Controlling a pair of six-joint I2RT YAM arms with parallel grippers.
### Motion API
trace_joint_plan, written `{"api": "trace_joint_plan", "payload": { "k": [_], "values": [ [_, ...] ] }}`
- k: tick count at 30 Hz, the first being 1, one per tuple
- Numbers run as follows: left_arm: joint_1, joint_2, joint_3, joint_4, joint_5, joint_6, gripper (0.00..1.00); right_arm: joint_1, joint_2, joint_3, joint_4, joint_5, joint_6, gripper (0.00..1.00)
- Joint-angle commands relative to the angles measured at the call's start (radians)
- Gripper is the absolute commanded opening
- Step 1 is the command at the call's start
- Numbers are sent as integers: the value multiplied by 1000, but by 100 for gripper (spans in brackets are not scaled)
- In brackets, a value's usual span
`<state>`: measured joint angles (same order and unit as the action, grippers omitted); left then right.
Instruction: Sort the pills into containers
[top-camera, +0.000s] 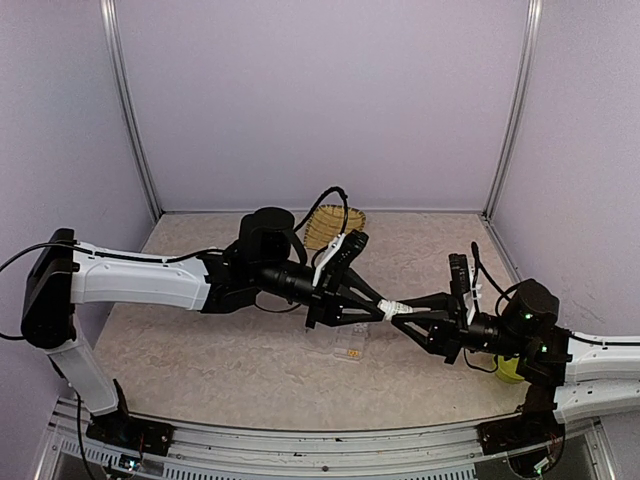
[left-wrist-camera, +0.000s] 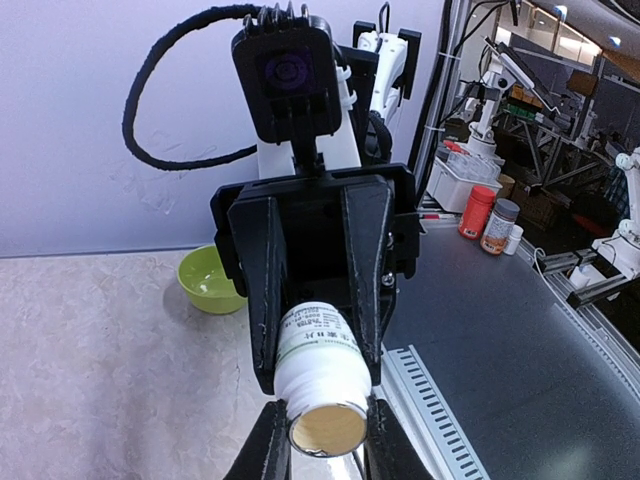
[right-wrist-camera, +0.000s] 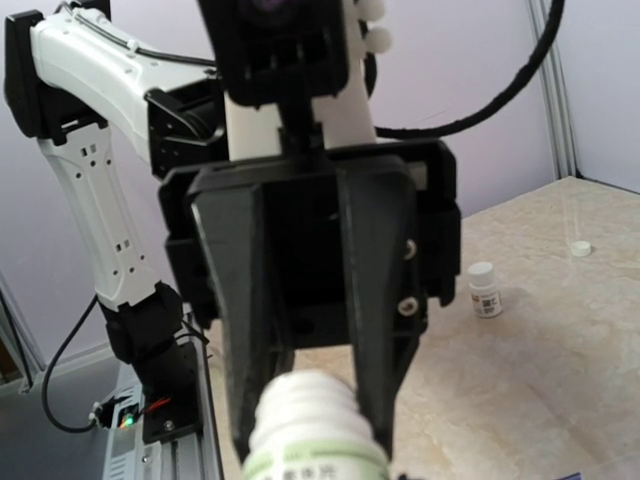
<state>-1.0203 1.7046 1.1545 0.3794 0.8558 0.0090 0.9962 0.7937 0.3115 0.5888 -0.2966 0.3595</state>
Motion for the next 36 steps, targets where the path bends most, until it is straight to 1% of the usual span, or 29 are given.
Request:
{"api": "trace_joint_plan", "payload": {
  "k": [1,2,5,6,8,13,17,21,26,30,33,36],
  "values": [
    [-6,1,23,-9,-6,7,9,-8,-2,20,18,-1,-2,24],
    [-6,1,23,-12,-12,6,9,-8,-3,20,16,0,-3,30],
    [-3,-2,24,-41,-35,14,9,-8,-11,22,-1,14,-5,57],
    [0,-3,22,-50,-40,14,9,-8,-14,23,-9,20,-6,64],
    [7,-7,16,-69,-50,15,9,-8,-20,23,-24,28,-8,75],
    [17,-25,6,-136,-99,34,9,-8,-29,24,-53,46,-6,92],
    [26,-31,23,-246,-171,72,9,-7,-51,31,-112,82,-10,99],
    [28,-19,64,-390,-267,117,9,-7,-80,54,-210,152,-16,100],
    [13,25,126,-557,-372,164,9,-8,-136,69,-329,315,5,100],
    [-14,81,174,-647,-436,190,9,-8,-194,64,-383,442,38,100],
    [-33,135,214,-708,-462,208,9,-8,-224,67,-436,555,69,100],
    [-47,179,250,-750,-485,209,9,-8,-244,69,-477,629,90,100]
  ]
}}
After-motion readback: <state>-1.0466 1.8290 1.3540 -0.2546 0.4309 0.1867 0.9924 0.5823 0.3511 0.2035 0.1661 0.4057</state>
